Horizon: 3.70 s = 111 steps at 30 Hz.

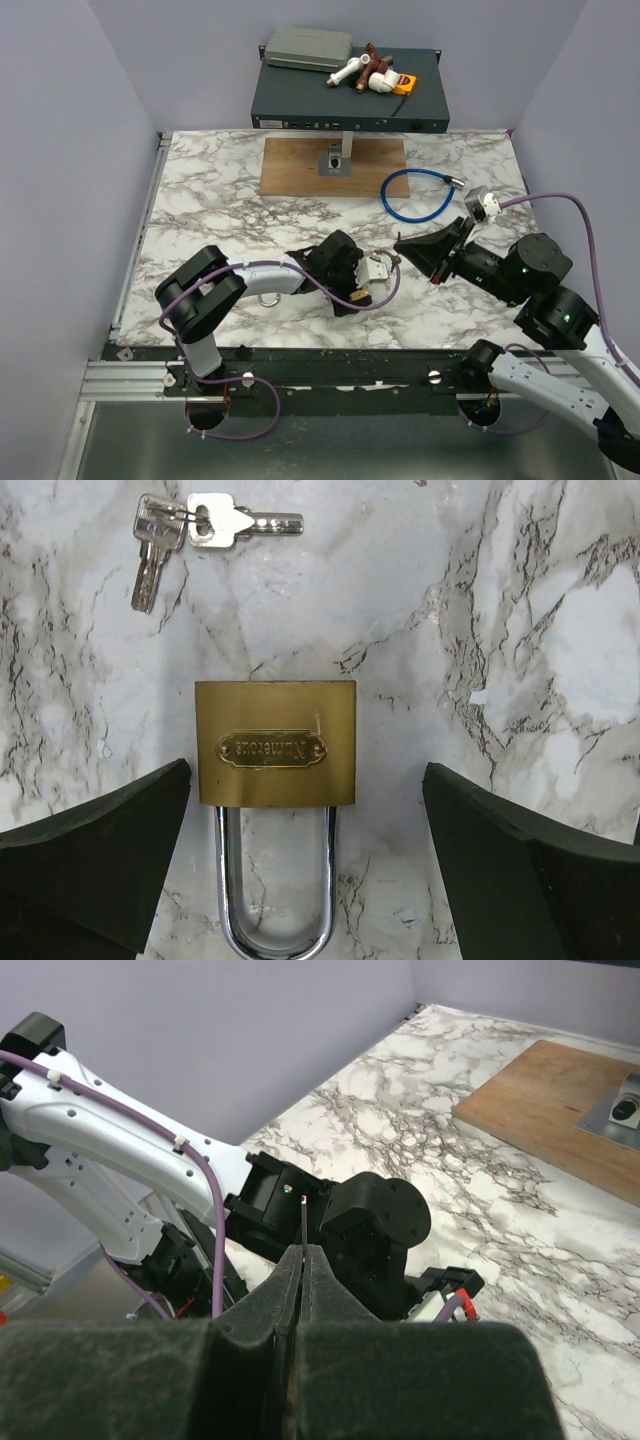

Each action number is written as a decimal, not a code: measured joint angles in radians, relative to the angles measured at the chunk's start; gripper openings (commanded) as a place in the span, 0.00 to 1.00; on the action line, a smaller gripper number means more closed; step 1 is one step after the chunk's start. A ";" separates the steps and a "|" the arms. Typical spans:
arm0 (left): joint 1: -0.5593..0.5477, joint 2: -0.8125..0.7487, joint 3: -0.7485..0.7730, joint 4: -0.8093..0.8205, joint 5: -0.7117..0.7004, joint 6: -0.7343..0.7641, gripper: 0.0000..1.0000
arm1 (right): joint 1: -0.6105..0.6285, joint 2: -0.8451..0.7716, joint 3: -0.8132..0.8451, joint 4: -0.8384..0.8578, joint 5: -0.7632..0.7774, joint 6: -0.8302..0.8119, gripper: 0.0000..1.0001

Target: Unlock with the key

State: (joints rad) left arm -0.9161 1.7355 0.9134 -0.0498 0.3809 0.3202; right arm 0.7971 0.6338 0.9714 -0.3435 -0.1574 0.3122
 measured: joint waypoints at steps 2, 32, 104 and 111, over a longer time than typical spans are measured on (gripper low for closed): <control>0.000 0.003 -0.006 0.013 0.017 0.053 0.98 | 0.000 0.000 0.005 0.000 0.001 0.000 0.01; 0.032 0.066 0.075 -0.031 0.117 0.121 0.00 | 0.000 0.009 0.035 -0.022 0.020 -0.029 0.01; 0.050 -0.979 0.457 -0.851 0.213 0.979 0.00 | 0.000 0.426 0.425 -0.112 -0.598 -0.102 0.01; 0.050 -1.006 0.323 -0.814 0.071 1.110 0.00 | 0.000 0.555 0.482 -0.196 -0.687 -0.095 0.01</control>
State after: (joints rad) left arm -0.8661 0.7296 1.2369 -0.8642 0.4522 1.4300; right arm 0.7967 1.1893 1.4532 -0.5392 -0.8444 0.2173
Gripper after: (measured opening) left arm 0.531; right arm 0.009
